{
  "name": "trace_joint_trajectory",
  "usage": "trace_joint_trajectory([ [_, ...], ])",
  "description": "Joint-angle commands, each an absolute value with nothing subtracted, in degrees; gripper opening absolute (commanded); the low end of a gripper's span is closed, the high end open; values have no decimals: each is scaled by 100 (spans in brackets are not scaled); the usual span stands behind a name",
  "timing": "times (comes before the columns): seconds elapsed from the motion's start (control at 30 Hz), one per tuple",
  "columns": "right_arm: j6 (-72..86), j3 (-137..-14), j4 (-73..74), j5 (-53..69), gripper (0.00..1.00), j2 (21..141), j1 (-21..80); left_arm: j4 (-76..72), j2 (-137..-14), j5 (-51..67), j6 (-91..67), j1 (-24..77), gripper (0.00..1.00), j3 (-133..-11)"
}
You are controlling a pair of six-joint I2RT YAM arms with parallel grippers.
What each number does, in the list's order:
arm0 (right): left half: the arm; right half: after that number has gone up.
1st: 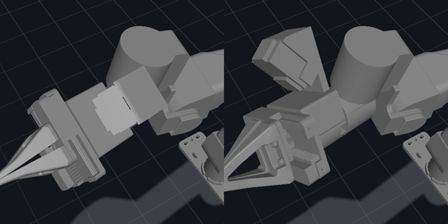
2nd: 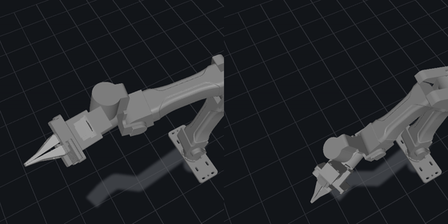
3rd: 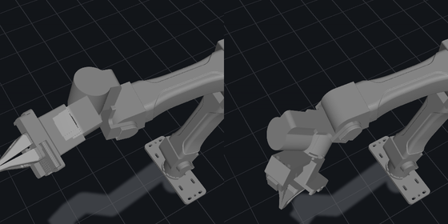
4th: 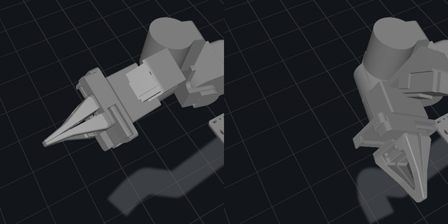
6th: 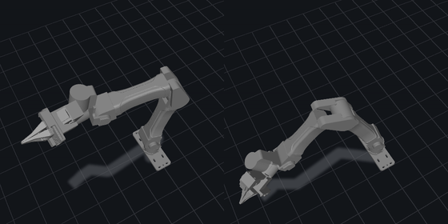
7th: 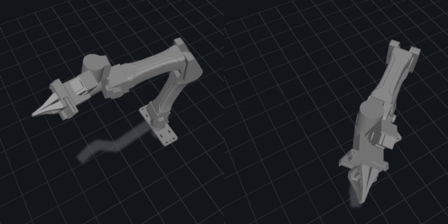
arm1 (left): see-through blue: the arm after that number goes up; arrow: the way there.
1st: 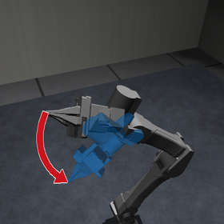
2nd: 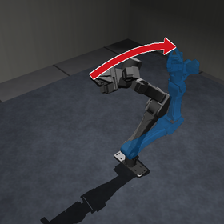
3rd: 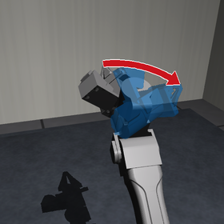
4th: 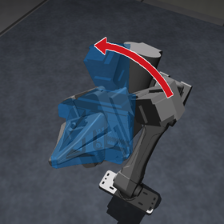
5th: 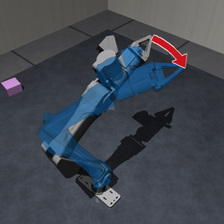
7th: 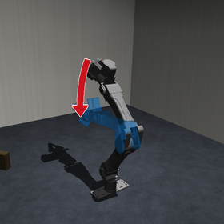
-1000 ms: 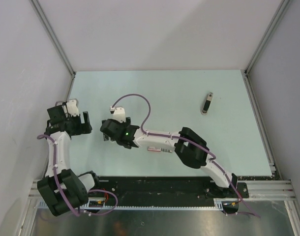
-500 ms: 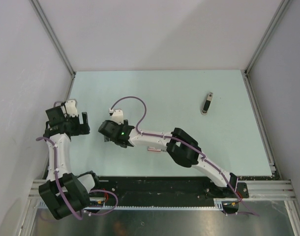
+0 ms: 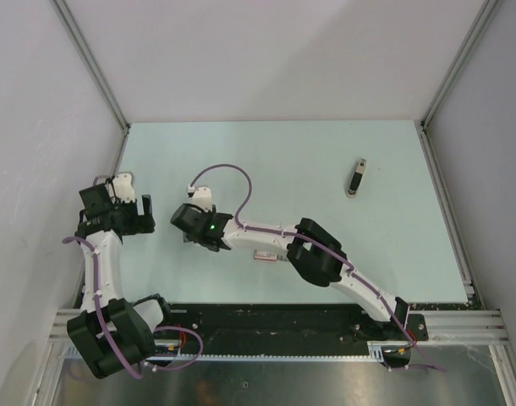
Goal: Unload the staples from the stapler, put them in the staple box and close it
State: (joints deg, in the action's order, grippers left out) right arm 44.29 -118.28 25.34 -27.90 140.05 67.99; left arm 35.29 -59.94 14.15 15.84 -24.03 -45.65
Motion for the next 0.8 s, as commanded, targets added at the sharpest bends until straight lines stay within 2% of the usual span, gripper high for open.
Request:
trace_joint_trajectory([
  [0.0, 4282, -12012, 2444, -2731, 57, 13875, 6699, 3515, -5947, 1697, 2097, -2479, 93, -4500],
  [0.13, 4160, -12042, 2413, -2687, 57, 13863, 6689, 3510, -5960, 1703, 2164, -2483, 93, -4465],
  [0.2, 4094, -12068, 2374, -2654, 52, 13857, 6689, 3510, -5975, 1731, 2198, -2480, 92, -4458],
  [0.3, 4039, -12075, 2335, -2598, 38, 13841, 6690, 3510, -5970, 1808, 2249, -2478, 91, -4463],
  [0.47, 3999, -12071, 2295, -2387, 6, 13775, 6655, 3514, -5951, 2046, 2397, -2477, 89, -4445],
  [0.5, 3990, -12065, 2282, -2358, 3, 13734, 6650, 3515, -5942, 2135, 2451, -2474, 88, -4437],
  [0.63, 4052, -11734, 1898, -2217, 0, 13295, 6605, 3537, -5903, 2628, 2714, -2461, 82, -4387],
  [0.77, 4593, -10395, 293, -1827, 0, 12392, 6423, 3567, -5851, 3645, 3047, -2450, 77, -4290],
])
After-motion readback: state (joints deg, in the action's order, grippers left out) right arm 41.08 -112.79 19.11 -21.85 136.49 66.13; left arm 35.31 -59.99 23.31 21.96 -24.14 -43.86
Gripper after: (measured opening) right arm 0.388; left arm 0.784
